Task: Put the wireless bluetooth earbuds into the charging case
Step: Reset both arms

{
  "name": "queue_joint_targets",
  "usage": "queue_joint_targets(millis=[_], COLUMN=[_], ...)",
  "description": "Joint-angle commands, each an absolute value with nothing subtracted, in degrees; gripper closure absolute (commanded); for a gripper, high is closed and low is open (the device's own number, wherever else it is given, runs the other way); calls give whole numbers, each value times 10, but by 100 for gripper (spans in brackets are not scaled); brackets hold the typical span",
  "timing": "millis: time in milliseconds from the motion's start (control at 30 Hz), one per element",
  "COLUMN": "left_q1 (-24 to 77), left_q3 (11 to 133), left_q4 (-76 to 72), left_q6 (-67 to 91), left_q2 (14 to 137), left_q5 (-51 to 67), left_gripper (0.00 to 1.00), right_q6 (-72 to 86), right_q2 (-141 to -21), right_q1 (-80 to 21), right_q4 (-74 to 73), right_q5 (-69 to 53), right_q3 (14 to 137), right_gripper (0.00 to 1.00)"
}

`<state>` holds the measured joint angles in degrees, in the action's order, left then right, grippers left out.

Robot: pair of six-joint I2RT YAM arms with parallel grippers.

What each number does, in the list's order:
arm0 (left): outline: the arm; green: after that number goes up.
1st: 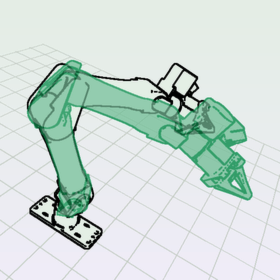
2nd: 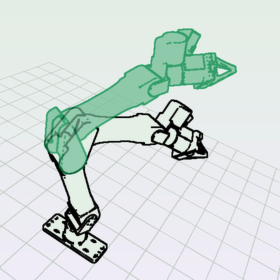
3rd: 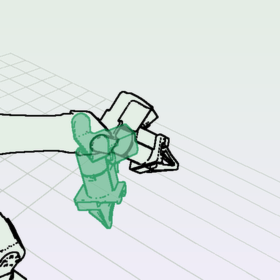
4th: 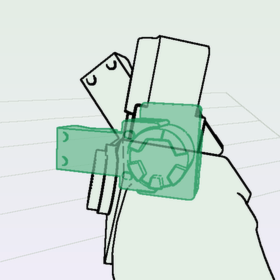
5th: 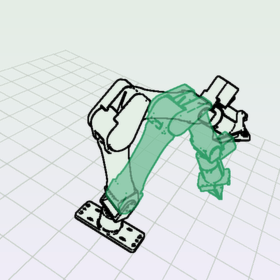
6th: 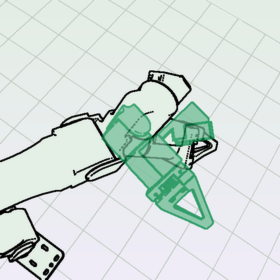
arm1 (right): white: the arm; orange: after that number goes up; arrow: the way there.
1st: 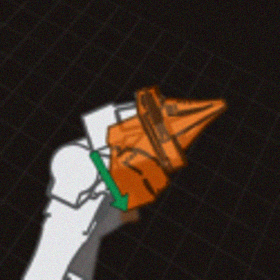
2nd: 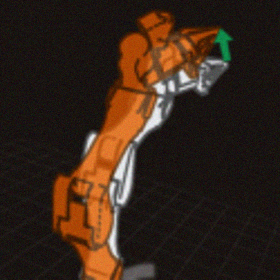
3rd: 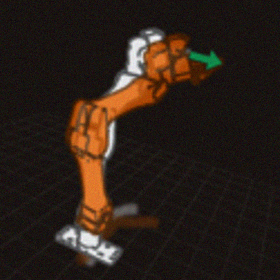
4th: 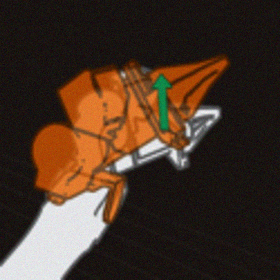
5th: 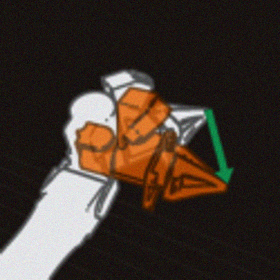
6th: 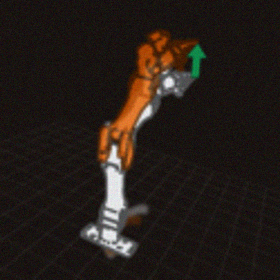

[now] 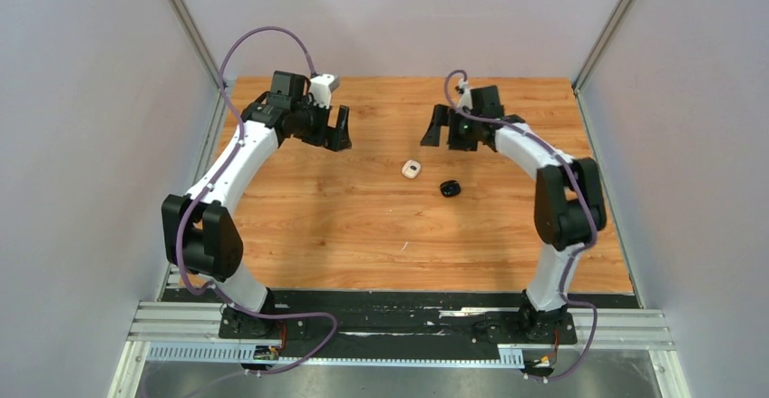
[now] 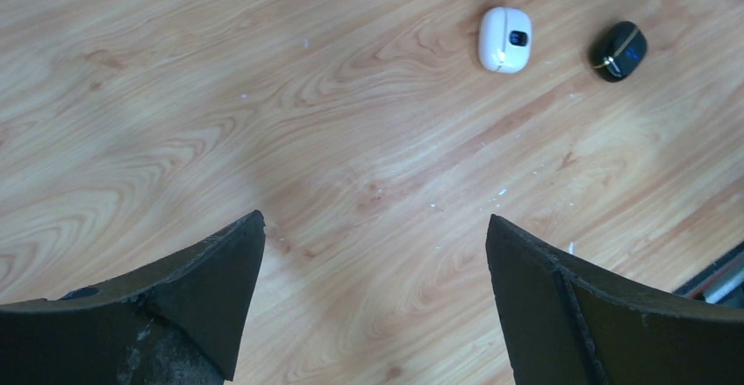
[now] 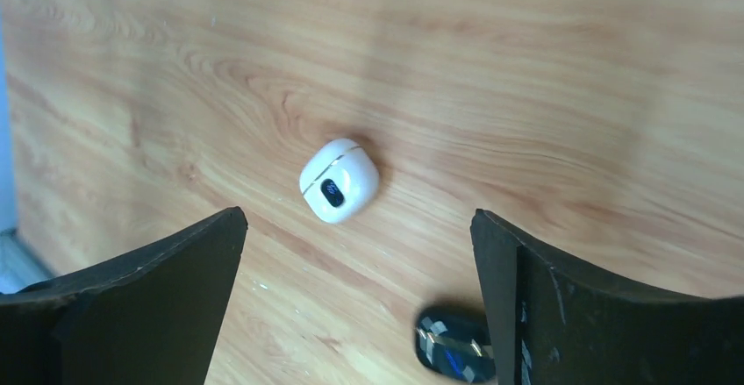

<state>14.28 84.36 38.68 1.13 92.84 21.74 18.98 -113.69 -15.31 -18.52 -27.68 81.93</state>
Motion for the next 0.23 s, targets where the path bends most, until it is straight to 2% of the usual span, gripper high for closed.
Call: queue_joint_targets(millis=[0,100,200], left_q1=[143,143,143], left_q3=[834,839,842], left_q4=[352,345,332], left_q6=[12,10,8], left_q2=[912,922,928], left_q5=[131,91,86], left_gripper=[0,0,0], right_q6=[113,76,83], right_q2=[-956,-914,-887], right_q1=[-137,-136,-135], right_q4=[-195,-237,-234], right_q5=[-64,15,23], right_q3=[808,822,808], right_gripper=[0,0,0])
